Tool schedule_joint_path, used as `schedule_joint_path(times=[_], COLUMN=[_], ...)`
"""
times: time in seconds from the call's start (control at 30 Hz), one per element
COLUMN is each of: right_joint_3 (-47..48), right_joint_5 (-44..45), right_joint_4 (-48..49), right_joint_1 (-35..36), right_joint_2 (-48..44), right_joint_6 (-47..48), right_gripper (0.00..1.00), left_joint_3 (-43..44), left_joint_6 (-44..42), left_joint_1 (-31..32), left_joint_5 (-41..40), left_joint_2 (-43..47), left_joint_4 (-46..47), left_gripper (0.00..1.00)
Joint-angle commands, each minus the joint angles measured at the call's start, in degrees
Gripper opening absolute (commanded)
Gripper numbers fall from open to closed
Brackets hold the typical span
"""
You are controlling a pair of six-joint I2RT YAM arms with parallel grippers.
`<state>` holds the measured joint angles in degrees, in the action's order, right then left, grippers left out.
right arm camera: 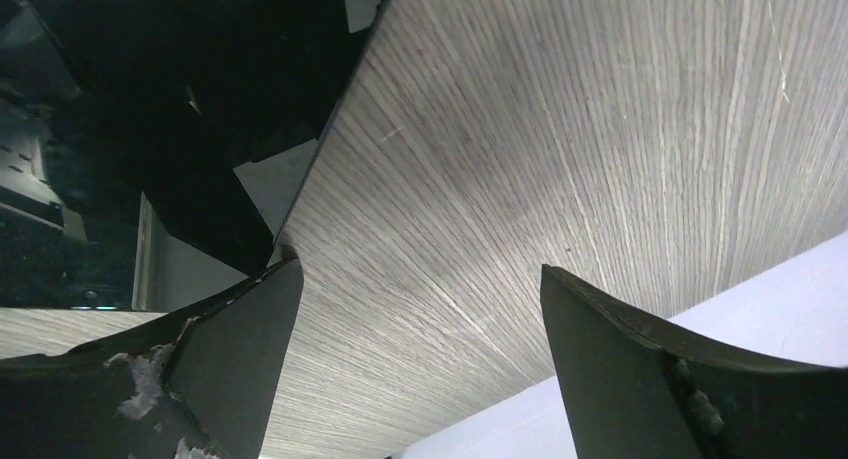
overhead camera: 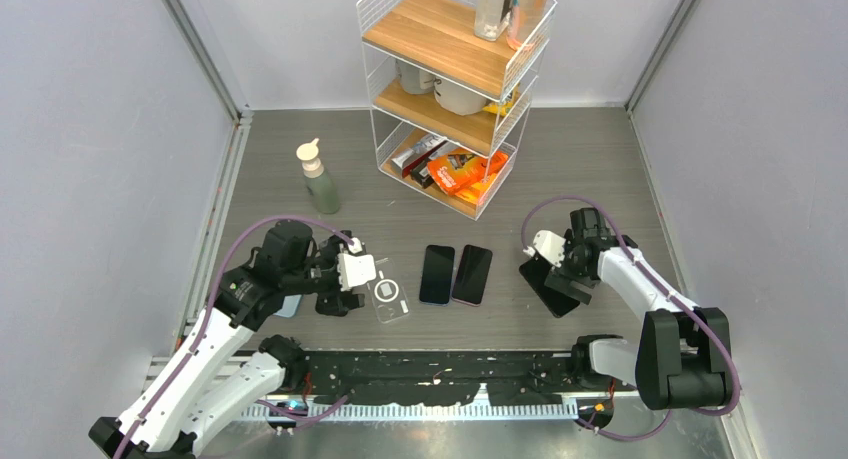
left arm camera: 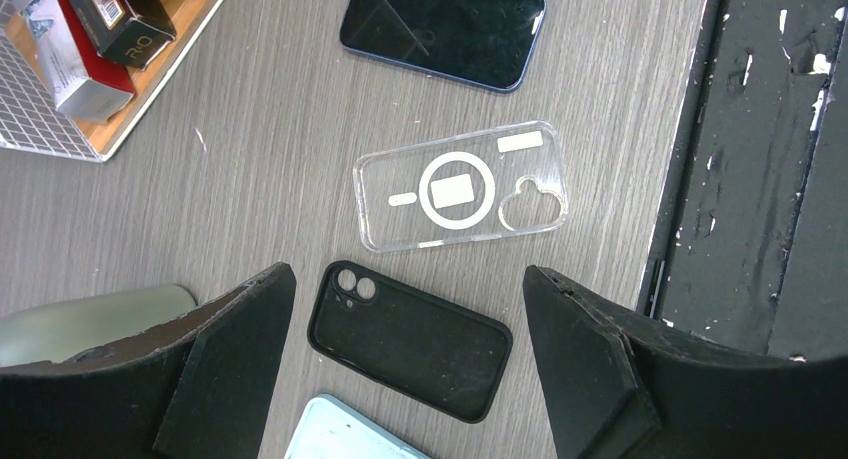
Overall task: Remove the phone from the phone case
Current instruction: Adjust the phone at the center of the board, then reset both arms
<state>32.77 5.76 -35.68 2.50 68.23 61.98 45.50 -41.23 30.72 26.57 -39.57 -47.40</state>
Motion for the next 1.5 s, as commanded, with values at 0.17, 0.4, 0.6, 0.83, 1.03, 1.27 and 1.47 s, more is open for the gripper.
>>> schedule_joint_path(times=[0.17, 0.4, 0.6, 0.83, 1.03, 1.27, 1.47], right_joint_3=[2.44, 3.67, 6.56, 7.96, 12.88, 18.39, 22.40], right_joint_5=[-13.05, -14.20, -14.13, -12.61, -13.54, -14.51, -13.15], right_joint_4=[-7.00, -5.44, -1.78, -1.28, -2.66, -3.42, -1.98], right_joint_1=[1.22, 10.05, 14.33, 14.46, 14.46, 14.42, 14.46], right_joint_2=[-0.44, 0.28, 4.30, -0.39, -10.29, -16.13, -18.22], right_joint_6=[1.86, -3.84, -9.12, -12.64, -18.12, -23.99, -31.01], right_gripper=[0.96, 0.96, 0.96, 0.99, 0.95, 0.95, 0.95], left_joint_3=[0.51, 0.94, 0.57, -1.29, -4.63, -7.93, -8.57], left_joint_6=[-0.36, -0.09, 0.23, 2.48, 7.13, 13.31, 17.20], left_joint_1=[-0.26, -0.27, -0.27, -0.23, -0.25, -0.31, -1.37], left_joint_5=[0.67, 0.60, -0.18, -5.62, -13.24, -23.41, -32.67], left_joint_2=[0.32, 0.75, 1.45, 3.31, 5.28, 8.37, 9.47], left_joint_4=[1.96, 1.40, 0.99, 2.78, 9.52, 16.26, 19.54], left_gripper=[0.88, 0.88, 0.88, 0.89, 0.90, 0.96, 1.00])
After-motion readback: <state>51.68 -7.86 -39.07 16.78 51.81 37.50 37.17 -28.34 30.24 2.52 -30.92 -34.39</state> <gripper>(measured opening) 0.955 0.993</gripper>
